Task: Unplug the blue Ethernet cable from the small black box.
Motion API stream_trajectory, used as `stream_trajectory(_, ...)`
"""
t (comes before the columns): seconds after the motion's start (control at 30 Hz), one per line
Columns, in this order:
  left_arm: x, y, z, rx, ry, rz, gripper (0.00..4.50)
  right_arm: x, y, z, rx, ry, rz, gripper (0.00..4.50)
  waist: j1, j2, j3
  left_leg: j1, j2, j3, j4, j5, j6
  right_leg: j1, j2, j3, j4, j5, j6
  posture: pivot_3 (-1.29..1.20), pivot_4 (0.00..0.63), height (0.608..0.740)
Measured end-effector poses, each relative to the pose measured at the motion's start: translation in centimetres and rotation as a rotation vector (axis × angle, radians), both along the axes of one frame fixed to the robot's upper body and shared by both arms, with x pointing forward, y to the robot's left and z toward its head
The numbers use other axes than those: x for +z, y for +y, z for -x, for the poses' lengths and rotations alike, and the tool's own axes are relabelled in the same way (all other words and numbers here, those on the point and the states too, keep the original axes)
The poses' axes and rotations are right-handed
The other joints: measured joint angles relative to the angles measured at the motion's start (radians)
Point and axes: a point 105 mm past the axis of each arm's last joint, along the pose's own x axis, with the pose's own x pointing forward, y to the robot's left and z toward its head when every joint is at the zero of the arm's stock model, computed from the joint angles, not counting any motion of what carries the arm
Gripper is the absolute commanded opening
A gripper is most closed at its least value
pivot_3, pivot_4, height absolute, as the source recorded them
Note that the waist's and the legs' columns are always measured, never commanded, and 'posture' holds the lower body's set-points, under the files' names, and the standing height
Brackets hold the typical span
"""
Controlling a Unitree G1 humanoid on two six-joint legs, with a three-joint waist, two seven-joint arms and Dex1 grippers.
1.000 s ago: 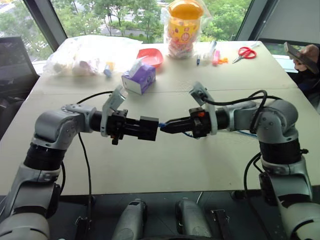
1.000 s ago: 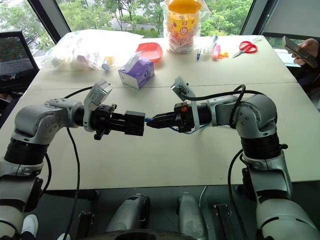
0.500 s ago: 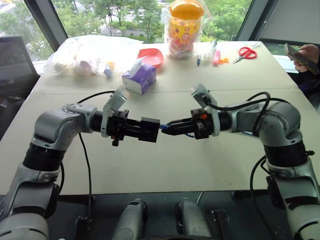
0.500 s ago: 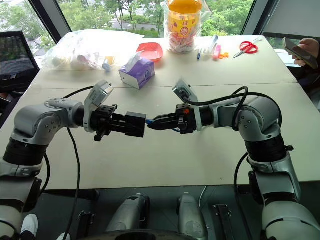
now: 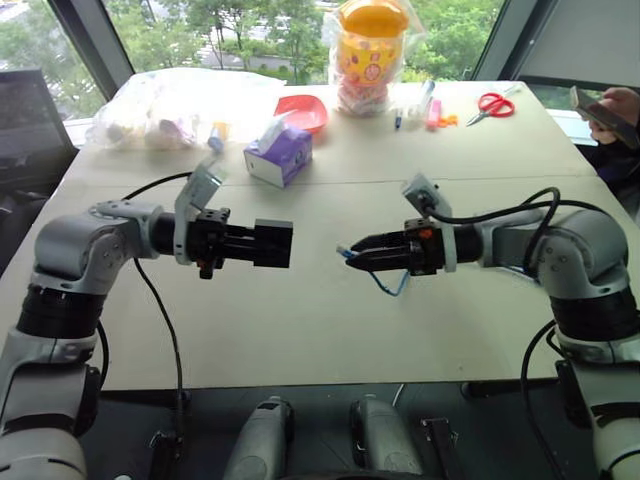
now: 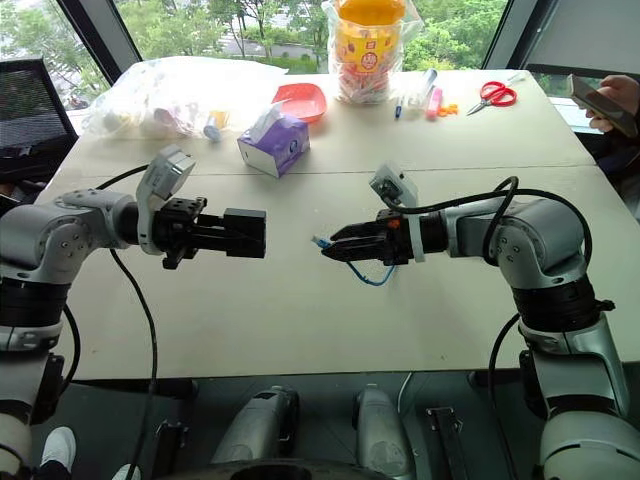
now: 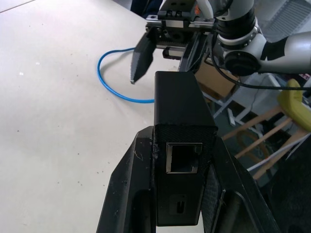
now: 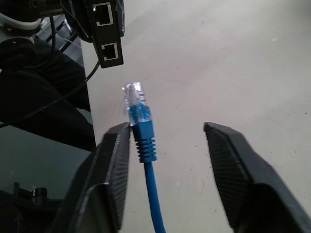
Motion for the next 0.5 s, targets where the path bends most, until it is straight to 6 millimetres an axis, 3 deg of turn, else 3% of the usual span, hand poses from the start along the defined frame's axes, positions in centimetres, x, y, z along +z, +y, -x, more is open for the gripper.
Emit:
stream_trajectory(0.03,0.0,0.0,0.0,0.000,-0.009,-0.002,0.54,-0.1,0.0,-0.2,-0.010,-0.002,0.004,4.09,0.001,0.000,0.000,0.000,0.000,0.000,0.000,0.000,0.000,0.000,0.000,0.000,0.000,0.000,0.000,0.00,0.150,0.740)
stream_trajectory(0.13,-1.2,-0.1,-1.0,0.051,-0.119,-0.056,0.54,-0.7,-0.4,-1.8,-0.098,-0.035,0.034,4.09,0.001,0.000,0.000,0.000,0.000,0.000,0.000,0.000,0.000,0.000,0.000,0.000,0.000,0.000,0.000,0.00,0.150,0.740)
stream_trajectory(0.33,-7.2,-2.1,-3.9,0.176,-0.360,-0.212,0.54,-4.2,-0.7,-6.0,-0.321,-0.087,0.186,4.09,0.001,0.000,0.000,-0.001,0.000,0.001,0.000,0.000,0.000,-0.003,-0.001,0.001,0.000,0.000,0.000,0.00,0.150,0.740)
stream_trajectory(0.5,-8.3,-2.7,-5.7,0.279,-0.479,-0.210,0.54,-5.8,-1.6,-8.3,-0.476,-0.142,0.271,4.09,0.002,0.000,0.000,-0.004,-0.001,0.002,0.000,0.000,0.000,-0.007,-0.001,0.002,0.002,0.001,0.000,0.00,0.150,0.740)
